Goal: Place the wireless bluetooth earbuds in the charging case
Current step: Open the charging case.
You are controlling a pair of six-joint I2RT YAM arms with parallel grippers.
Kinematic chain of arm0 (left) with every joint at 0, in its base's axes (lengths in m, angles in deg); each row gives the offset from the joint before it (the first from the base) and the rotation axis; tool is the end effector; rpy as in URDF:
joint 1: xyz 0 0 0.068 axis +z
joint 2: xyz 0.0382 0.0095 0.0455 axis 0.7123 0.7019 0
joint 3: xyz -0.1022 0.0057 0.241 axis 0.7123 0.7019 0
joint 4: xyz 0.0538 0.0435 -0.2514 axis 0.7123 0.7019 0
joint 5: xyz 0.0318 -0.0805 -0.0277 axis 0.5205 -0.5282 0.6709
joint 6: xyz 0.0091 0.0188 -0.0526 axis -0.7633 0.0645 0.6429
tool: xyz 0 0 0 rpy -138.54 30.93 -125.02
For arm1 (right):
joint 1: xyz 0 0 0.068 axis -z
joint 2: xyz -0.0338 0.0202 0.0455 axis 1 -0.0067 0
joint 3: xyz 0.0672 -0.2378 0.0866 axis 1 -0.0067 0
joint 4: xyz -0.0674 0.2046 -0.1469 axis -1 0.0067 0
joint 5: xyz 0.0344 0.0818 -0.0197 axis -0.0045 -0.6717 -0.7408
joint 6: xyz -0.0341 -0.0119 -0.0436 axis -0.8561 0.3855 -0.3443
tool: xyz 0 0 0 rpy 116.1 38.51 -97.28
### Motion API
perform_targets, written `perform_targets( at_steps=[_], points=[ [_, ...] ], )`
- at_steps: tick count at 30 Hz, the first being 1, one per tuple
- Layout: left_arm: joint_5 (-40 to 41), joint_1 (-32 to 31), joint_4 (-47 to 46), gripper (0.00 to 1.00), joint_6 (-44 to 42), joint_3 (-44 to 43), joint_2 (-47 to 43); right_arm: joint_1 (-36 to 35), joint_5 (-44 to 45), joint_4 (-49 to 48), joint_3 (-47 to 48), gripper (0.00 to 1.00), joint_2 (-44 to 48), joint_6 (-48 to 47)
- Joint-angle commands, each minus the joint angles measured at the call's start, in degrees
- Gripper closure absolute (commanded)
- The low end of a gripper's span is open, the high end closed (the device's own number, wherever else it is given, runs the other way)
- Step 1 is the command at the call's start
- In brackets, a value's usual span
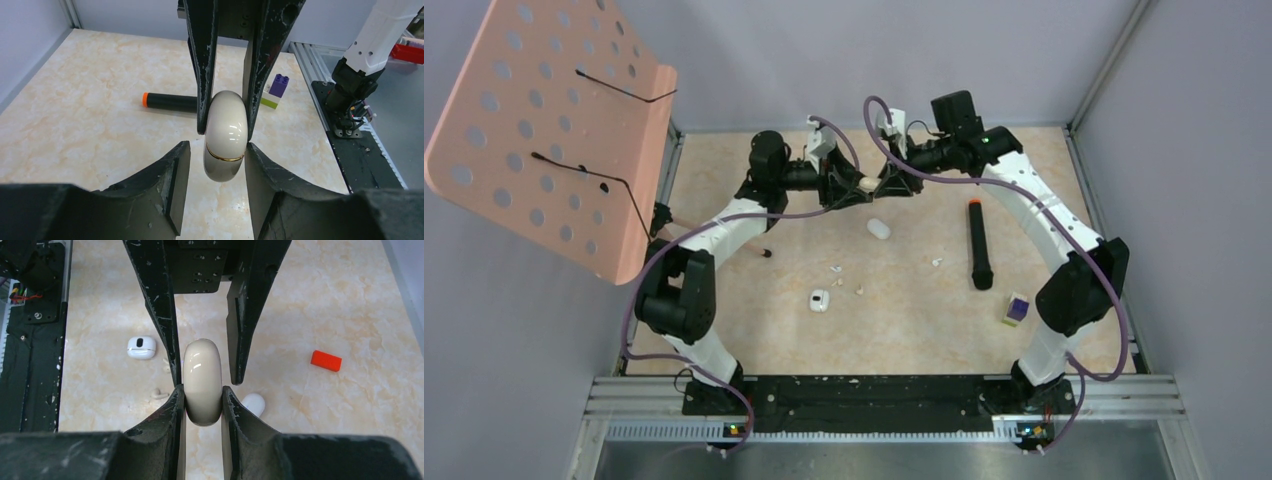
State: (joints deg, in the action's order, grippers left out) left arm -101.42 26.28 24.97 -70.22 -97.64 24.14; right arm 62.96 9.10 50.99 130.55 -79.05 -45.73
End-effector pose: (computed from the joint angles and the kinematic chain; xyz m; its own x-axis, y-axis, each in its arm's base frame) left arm 0.3457 -0.1596 0.3005 -0.1020 -0.0025 -0.9948 0.9947 -0.0120 -0.1020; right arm 0.3226 0.1960 0.3652 -0.0252 -0.4264 -0.9042 -0.9961 0.0871 -0.0133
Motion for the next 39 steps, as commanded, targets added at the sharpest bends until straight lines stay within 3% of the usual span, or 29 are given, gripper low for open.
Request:
perform_targets(
  at_steps=[1,8,10,12,15,19,27,39],
  points=[
    [-0.8,-0.1,-10.4,0.51,7.0,0.3,0.6,-1.1,0.6,1.9,4.5,0.96,-0.5,-3.0],
    [-1.6,-0.1,-12.0,0.64,8.9,-0.3,1.8,-1.1,0.8,2.1,5.7,0.96,-1.2,-2.6],
    [-1.9,-0.1,-13.1,0.72,9.8,-0.4,2.1,-1.1,0.8,2.1,5.8,0.95,-1.4,-2.2],
    [-2.4,-0.1,-14.7,0.85,11.3,-0.7,2.7,-1.2,1.3,2.1,6.0,0.87,-1.6,-1.2],
    [-2.9,-0.1,-18.1,0.99,14.0,-0.5,3.5,-1.0,2.8,1.9,7.3,0.67,-2.8,3.3],
    [-3.3,-0.1,-21.8,1.0,16.8,-0.3,4.3,0.8,-0.3,1.9,9.8,0.59,-5.0,10.3],
    [-4.0,0.0,-31.0,1.0,23.6,0.4,5.8,4.8,-2.1,0.1,10.7,0.59,-7.5,17.1],
    [-3.9,-0.1,-31.3,1.0,24.2,-0.1,6.3,8.7,-9.3,-7.9,8.2,0.56,-9.3,29.9]
  ],
)
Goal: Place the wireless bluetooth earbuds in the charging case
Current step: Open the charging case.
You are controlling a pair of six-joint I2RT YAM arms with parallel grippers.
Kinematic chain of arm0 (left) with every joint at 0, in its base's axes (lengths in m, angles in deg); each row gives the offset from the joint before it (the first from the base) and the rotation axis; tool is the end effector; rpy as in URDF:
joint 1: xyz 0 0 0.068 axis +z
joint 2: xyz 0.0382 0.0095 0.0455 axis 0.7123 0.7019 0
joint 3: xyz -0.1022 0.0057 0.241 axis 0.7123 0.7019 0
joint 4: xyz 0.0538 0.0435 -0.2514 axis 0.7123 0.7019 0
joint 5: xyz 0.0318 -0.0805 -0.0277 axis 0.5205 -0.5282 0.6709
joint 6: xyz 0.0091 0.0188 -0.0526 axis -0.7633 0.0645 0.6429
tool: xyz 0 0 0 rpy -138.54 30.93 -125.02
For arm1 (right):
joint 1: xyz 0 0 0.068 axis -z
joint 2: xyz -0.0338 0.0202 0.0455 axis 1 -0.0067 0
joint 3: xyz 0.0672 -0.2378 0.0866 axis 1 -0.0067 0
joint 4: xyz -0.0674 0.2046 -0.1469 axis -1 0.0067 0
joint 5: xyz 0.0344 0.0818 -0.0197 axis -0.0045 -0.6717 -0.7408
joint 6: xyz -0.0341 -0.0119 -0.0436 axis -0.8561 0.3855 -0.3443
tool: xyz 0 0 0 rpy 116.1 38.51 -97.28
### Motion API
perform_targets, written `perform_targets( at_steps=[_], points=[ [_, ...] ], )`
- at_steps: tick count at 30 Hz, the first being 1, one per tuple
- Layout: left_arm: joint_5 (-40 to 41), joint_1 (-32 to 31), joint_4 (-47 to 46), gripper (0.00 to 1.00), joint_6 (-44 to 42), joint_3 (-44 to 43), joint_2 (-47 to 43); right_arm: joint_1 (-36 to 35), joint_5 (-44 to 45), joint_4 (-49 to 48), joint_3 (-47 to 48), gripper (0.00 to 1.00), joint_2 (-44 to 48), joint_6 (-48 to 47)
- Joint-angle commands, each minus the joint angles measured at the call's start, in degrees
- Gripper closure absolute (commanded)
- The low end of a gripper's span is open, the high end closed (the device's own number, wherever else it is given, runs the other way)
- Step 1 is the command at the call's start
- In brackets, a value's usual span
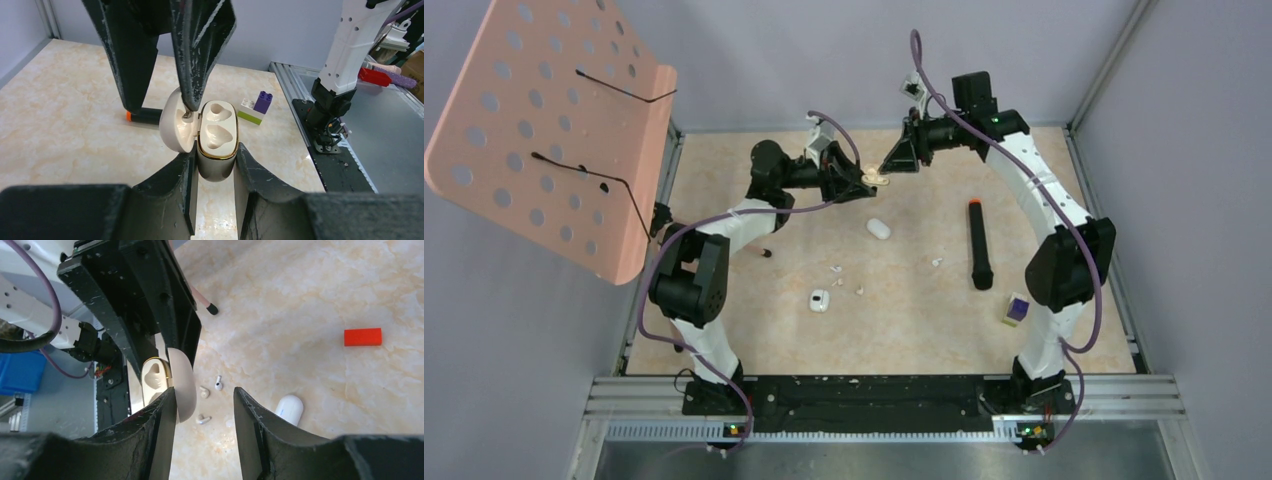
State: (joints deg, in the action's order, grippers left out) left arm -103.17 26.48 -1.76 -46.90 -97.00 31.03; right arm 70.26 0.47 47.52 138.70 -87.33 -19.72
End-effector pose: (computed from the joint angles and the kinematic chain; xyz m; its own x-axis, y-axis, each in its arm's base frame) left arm 0.3585 -0.1630 0.2919 -0.1910 -0.0857 -0.9778 0.9801 -0.0724 -0.1850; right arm 0.3773 0.1685 0.3638 -0.4498 -0.2457 -0.8587 -0.8874 0.2320 0.3984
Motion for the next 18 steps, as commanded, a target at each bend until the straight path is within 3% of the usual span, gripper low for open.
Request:
perform_targets(
  at_steps=[1,6,11,18],
  points=[
    [-2.1,-0.3,-4.5,1.0,0.9,-0.7,-0.4,1.4,-0.8,-5.0,-0.1,0.55,-1.1,4.4],
    [-1.0,-0.2,-4.5,1.0,2.9,-0.7,-0.2,2.0,-3.1,-7.2,0.3,0.51,-1.1,7.6],
    [0.5,0.3,-9.3,1.0,8.7,-0.4,1.3,3.2,-6.2,-10.3,1.3,0.41,1.2,13.2],
    [2.3,0.5,-5.2,1.0,5.1,0.9,-0.2,6.2,-2.6,-9.0,-4.4,0.39,7.6,7.9]
  ],
)
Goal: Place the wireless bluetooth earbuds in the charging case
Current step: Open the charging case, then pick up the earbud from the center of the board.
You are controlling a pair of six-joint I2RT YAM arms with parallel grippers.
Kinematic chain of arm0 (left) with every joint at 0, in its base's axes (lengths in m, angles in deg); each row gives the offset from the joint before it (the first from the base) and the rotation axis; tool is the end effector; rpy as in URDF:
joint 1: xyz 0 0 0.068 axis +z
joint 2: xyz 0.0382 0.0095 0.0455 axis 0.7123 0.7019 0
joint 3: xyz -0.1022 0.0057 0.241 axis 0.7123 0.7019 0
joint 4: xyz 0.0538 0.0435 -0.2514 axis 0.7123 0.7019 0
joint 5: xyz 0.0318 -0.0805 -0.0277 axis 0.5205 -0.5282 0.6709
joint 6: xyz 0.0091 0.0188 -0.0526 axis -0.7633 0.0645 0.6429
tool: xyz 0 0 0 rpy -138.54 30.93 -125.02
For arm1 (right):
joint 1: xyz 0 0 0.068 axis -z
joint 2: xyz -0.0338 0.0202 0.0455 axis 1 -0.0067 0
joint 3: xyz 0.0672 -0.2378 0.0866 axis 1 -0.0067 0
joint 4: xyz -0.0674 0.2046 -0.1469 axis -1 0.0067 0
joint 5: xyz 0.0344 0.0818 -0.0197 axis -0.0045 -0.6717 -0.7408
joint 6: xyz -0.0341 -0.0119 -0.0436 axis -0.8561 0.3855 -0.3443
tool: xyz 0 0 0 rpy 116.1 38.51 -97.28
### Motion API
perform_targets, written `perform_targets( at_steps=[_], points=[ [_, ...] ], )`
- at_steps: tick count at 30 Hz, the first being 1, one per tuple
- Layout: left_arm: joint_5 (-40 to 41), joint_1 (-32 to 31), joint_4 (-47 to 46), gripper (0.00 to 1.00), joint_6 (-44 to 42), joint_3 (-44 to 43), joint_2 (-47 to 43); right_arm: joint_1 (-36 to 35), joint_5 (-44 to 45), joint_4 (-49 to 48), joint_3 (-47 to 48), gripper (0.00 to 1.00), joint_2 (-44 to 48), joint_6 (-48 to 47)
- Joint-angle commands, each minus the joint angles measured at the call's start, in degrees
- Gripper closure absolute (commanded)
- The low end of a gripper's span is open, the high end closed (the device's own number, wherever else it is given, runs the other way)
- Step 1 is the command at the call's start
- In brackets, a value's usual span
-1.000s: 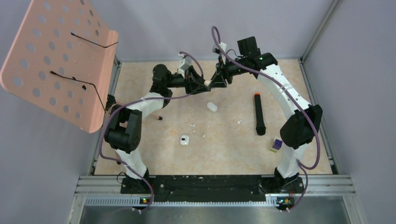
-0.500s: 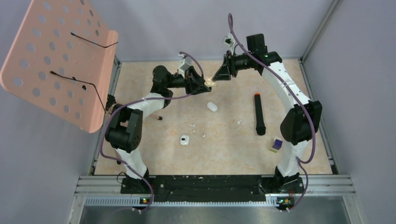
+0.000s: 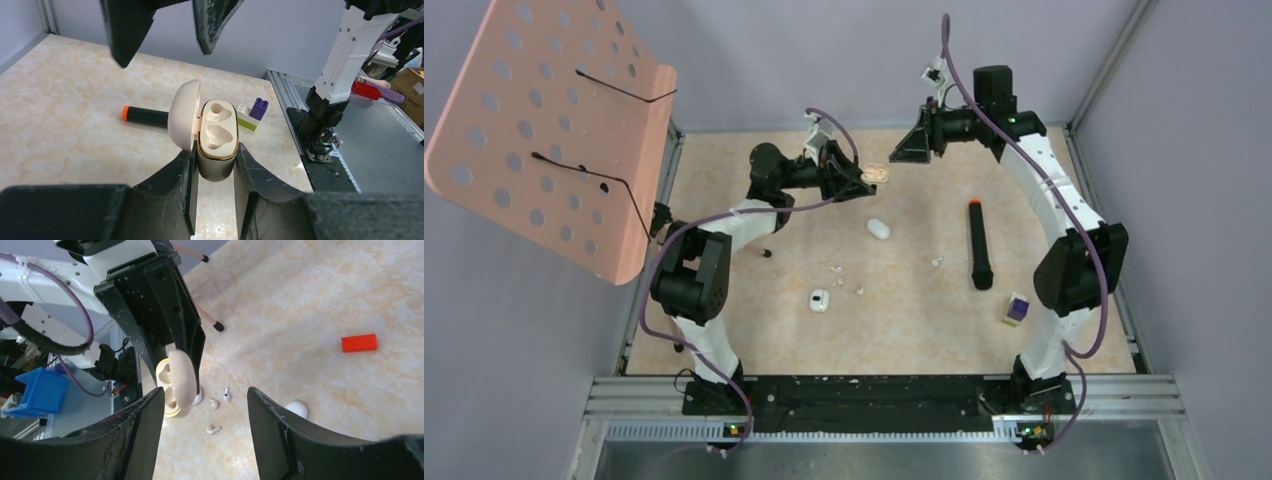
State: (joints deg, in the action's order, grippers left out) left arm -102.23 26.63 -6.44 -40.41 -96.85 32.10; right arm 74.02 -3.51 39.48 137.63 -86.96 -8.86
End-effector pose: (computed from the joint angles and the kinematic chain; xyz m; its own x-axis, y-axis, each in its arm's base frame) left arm 0.3600 -0.1622 0.2909 -0.2460 -0.1061 -0.9634 0.9683 -0.0712 -0.2394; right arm 0.3911 0.1458 0.3725 -0.5213 -0.1314 -0.8432 -0.8418 0.2414 0.4828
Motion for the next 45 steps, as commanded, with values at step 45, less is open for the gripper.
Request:
perform_targets(
  at_steps=[45],
  points=[
    [29.8,9.6,31.0,1.0,-9.4,21.0,-21.0,-32.1,45.5,-37.8,-45.9,0.6,2.3,0.1]
  ],
)
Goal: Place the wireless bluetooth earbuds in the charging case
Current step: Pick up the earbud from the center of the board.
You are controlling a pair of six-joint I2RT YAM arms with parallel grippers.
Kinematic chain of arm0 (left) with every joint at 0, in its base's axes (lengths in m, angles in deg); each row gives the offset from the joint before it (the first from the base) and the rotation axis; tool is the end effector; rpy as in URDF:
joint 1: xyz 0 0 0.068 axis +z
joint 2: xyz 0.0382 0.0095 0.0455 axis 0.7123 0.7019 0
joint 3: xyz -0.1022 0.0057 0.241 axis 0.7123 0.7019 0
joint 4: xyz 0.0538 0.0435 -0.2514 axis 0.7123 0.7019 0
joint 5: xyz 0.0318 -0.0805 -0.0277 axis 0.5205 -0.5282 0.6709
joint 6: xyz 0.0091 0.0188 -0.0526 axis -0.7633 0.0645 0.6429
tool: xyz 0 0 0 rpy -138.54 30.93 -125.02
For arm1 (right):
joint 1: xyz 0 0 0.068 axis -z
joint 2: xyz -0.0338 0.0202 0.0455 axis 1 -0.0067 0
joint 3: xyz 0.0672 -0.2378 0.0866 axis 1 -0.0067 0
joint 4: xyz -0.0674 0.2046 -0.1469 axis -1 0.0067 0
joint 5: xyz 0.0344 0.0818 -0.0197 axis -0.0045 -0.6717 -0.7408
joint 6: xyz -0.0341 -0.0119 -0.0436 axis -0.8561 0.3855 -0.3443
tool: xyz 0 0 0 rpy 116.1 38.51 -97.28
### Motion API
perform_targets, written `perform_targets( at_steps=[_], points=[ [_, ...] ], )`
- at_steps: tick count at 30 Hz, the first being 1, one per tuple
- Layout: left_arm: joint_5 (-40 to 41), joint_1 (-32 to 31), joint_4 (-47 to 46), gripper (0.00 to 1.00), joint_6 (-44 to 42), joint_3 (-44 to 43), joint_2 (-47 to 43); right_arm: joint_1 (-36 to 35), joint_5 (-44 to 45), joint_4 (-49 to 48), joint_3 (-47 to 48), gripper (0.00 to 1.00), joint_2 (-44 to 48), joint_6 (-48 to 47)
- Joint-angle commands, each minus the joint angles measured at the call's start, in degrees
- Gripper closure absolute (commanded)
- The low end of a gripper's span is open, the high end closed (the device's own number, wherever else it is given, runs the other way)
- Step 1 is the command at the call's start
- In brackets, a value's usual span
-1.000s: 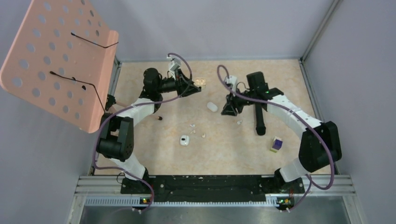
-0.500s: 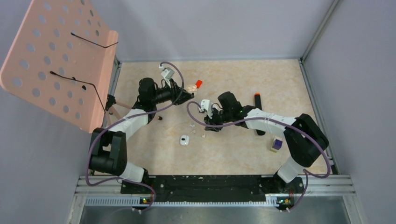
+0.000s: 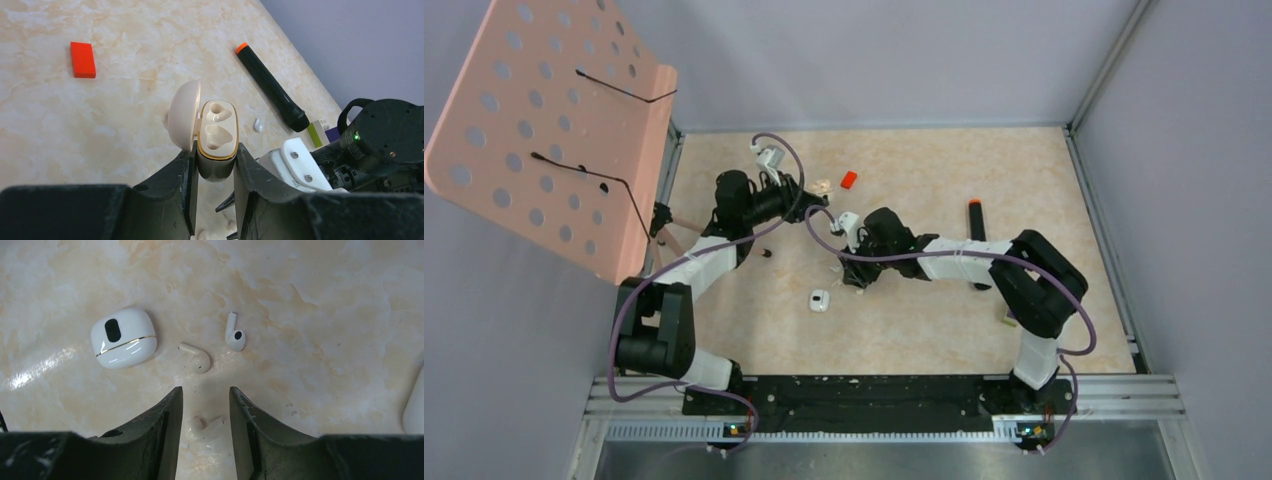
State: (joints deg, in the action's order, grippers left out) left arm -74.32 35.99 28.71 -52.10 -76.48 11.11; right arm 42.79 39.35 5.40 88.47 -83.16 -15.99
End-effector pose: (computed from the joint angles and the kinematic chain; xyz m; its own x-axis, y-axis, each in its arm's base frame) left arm 0.3148 -0.0803 0.2461 -0.5050 -0.2176 -0.8353 0.6425 0.5515 -0.5321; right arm 0.2480 0.2841 0.1573 -0.3771 -0.5321 -0.7581 -0.8974 0.4123 0.1570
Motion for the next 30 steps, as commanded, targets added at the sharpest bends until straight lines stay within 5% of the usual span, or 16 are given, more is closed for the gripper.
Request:
perform_targets(
  at_steps=[1,11,30],
  points=[
    [2.0,0.2,-4.5,1.0,2.4,0.9,-0.2,-1.1,2.7,-3.7,3.5,0.6,-1.8,7.5],
    [4.8,1.2,-2.9,1.0,2.0,2.2,-1.2,-1.7,1.5,-2.9,6.6,0.54,-5.7,11.3],
    [5.2,2.6,-2.6,1.0,2.2,2.1,-0.6,-2.6,3.2,0.6,8.5,0.58,-9.3,10.5]
  ],
)
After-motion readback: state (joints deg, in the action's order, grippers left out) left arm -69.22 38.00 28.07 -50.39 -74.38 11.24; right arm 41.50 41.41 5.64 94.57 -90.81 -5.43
